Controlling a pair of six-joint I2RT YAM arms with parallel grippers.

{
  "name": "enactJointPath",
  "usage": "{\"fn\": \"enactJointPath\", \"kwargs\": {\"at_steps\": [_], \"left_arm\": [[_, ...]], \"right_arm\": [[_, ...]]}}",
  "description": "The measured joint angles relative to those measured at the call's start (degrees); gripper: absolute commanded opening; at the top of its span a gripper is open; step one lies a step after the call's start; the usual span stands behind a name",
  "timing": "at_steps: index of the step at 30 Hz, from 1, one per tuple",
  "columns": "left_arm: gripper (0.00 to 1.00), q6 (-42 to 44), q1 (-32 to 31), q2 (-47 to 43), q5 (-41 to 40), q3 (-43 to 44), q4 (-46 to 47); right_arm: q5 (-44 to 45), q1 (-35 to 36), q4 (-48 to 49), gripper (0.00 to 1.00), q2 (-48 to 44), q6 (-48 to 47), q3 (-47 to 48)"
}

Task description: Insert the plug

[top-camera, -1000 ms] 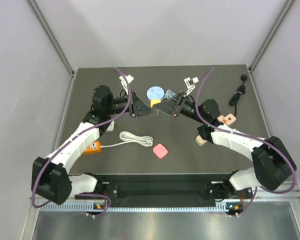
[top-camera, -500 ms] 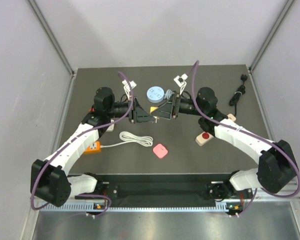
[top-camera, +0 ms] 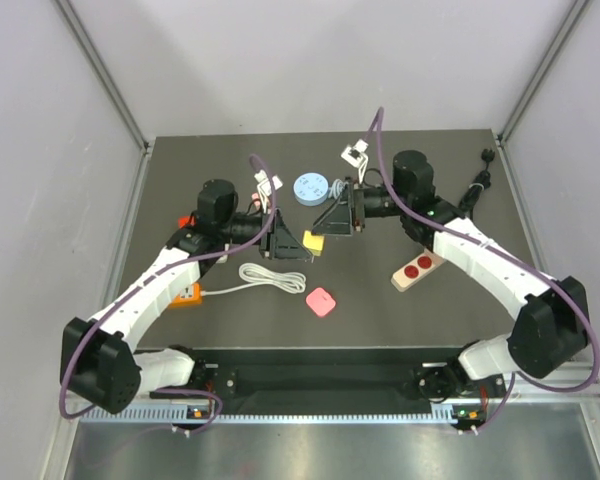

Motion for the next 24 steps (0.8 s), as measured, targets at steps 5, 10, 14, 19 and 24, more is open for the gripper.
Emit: {"fn": "enactJointPath", "kwargs": {"at_steps": [5, 10, 14, 19, 24], "left_arm": [[0.00, 1.3, -0.9, 0.0, 0.4, 0.9, -2.1], [0.00, 2.3, -1.2, 1.0, 0.5, 1.1, -3.1], [0.00, 3.3, -1.8, 1.8, 0.5, 1.3, -4.5], [0.00, 4.7, -2.2, 2.9, 0.7, 2.1, -6.5], [0.00, 5.8, -2.6, 3.8, 0.6, 2.3, -7.5]], "right_arm": [[-2.1, 0.0, -10.5, 0.49, 2.7, -6.0, 2.8], [-3.0, 0.0, -20.6, 0.37, 5.0, -12.7, 8.1], [-4.2, -0.1, -24.7, 0.36, 5.7, -15.9, 9.3], [-6.2, -0.1, -27.5, 0.42, 7.3, -17.8, 9.3], [-7.6, 0.0, -29.2, 0.20, 8.5, -19.0, 9.3]]}}
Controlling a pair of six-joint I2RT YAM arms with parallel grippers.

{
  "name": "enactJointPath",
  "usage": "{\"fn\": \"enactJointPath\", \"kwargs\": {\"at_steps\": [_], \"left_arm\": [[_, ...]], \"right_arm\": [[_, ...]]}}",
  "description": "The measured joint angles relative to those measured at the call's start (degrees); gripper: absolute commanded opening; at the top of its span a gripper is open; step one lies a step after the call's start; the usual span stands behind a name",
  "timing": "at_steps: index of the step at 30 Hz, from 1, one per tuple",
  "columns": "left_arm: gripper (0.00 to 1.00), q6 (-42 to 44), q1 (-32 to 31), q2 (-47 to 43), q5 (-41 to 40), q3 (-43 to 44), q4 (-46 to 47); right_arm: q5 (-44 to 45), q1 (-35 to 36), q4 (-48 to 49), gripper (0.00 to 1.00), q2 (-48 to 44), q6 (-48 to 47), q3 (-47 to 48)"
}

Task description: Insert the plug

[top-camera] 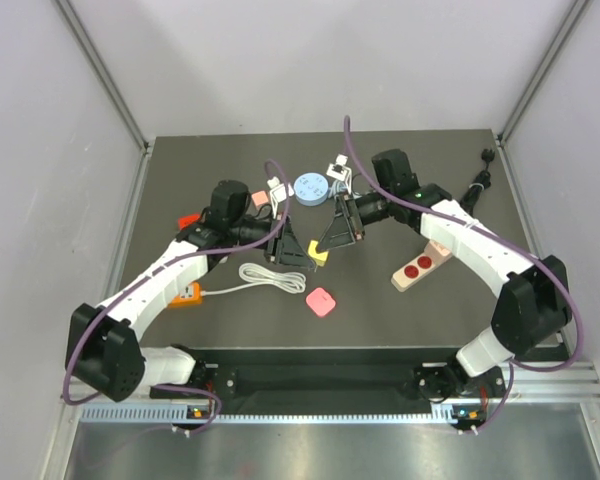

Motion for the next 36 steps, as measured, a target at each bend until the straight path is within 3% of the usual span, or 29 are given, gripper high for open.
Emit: {"fn": "enactJointPath", "kwargs": {"at_steps": [2, 3, 4, 5, 10, 16, 20, 24, 27, 31, 36], "left_arm": [[0.00, 0.5, -0.2, 0.2, 0.5, 0.0, -0.5], [0.11, 0.7, -0.3, 0.2, 0.6, 0.1, -0.7], [0.48, 0.8, -0.3, 0.3, 0.7, 0.3, -1.0], [0.61, 1.4, -0.3, 0.5, 0.1, 0.7, -1.6], [0.82, 2.7, -0.6, 0.4, -10.5, 2.4, -4.6], [0.82, -0.5, 4.8, -2.2, -24.3, 0.2, -4.7], [0.81, -2.3, 8.3, -2.8, -28.7, -1.2, -5.2], [0.80, -2.8, 8.2, -2.9, -29.5, -1.4, -5.5], [0.80, -3.4, 8.2, -3.9, -29.7, -2.3, -5.2], [0.80, -4.1, 8.2, -6.5, -29.8, -4.0, -4.7], [0.80, -4.6, 8.2, -8.2, -29.7, -5.6, -3.6]], "right_arm": [[-0.5, 0.0, -0.6, 0.00, 0.0, -0.8, 0.0], [-0.7, 0.0, -0.8, 0.00, 0.1, -1.2, 0.0], [-0.9, 0.0, -1.0, 0.00, 0.1, -1.5, 0.0], [-0.5, 0.0, -1.0, 0.00, 0.1, -1.4, 0.0], [6.8, 0.0, -0.6, 0.00, 0.0, 1.3, -0.3], [23.7, 0.0, 2.8, 0.00, -4.7, 9.8, -9.0], [44.5, 0.0, -0.4, 0.00, -9.6, 16.0, -11.8], [68.5, 0.0, -3.0, 0.00, -19.3, 24.9, -18.3], [81.1, 0.0, -7.7, 0.00, -24.7, 32.0, -21.6], [95.1, 0.4, -15.3, 0.00, -25.8, 43.3, -21.8], [105.7, 2.3, -23.1, 0.00, -21.2, 55.6, -21.7]]}}
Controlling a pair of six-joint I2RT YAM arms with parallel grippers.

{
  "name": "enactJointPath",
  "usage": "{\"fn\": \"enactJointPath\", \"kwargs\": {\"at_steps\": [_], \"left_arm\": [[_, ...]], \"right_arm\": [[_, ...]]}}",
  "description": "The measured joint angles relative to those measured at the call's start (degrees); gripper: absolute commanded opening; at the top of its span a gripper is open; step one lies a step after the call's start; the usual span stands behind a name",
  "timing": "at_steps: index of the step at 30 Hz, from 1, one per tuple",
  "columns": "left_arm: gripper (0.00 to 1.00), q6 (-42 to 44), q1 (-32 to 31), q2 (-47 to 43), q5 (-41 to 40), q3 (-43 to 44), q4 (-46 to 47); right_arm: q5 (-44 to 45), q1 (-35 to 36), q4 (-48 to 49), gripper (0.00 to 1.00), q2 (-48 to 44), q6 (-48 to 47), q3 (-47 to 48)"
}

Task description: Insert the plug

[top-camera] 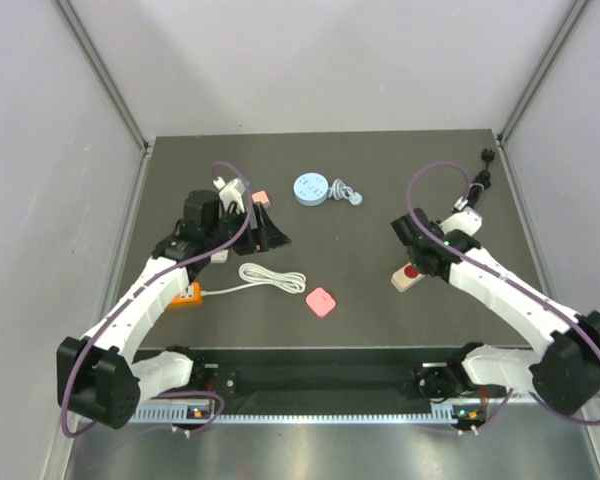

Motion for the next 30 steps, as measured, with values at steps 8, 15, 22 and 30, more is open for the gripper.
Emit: {"fn": "enactJointPath", "kwargs": {"at_steps": [8, 15, 22, 30], "left_arm": [[0.80, 0.0, 0.0, -2.2, -0.3, -2.8, 0.3], [0.80, 0.0, 0.0, -3.5, -0.3, -5.2, 1.0], [0.80, 0.0, 0.0, -3.5, -0.3, -5.9, 1.0], [0.80, 0.0, 0.0, -3.7, -0.3, -5.9, 1.1]], "right_arm": [[6.5, 4.8, -11.5, 0.00, 14.3, 16.4, 5.3], [8.0, 5.9, -14.6, 0.00, 16.7, 21.2, 7.8], [8.1, 6.0, -15.0, 0.00, 18.5, 21.5, 7.9], [8.0, 6.0, -14.7, 0.00, 21.0, 21.1, 7.9]]}}
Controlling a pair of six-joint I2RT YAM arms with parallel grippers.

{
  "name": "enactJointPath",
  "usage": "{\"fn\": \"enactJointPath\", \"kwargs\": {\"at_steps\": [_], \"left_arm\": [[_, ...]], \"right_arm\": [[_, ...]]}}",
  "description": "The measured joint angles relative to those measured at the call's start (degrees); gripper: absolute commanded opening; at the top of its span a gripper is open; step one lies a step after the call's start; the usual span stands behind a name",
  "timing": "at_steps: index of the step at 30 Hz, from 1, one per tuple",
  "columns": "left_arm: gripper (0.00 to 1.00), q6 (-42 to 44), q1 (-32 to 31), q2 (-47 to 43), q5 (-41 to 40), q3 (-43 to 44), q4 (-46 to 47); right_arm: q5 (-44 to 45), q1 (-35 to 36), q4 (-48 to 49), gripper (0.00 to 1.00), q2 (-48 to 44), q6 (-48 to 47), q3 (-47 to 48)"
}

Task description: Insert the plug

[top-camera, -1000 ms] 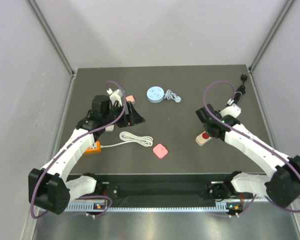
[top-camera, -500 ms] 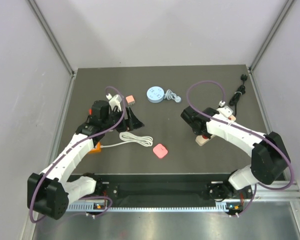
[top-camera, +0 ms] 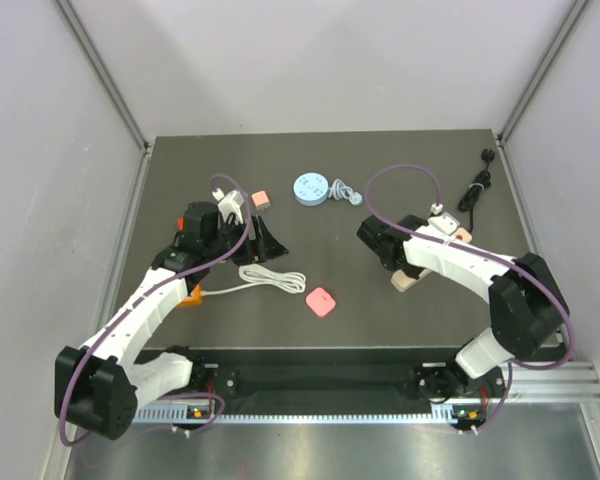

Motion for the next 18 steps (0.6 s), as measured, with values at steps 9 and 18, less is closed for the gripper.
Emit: {"fn": "enactJointPath", "kwargs": {"at_steps": [9, 18], "left_arm": [[0.80, 0.0, 0.0, 0.0, 0.0, 0.0, 0.0], [0.79, 0.2, 0.0, 0.0, 0.0, 0.0, 0.1]], "right_arm": [[0.4, 0.0, 1.9, 0.00, 0.9, -2.9, 0.5], [0.3, -0.1, 2.6, 0.00, 1.8, -2.9, 0.4]]}}
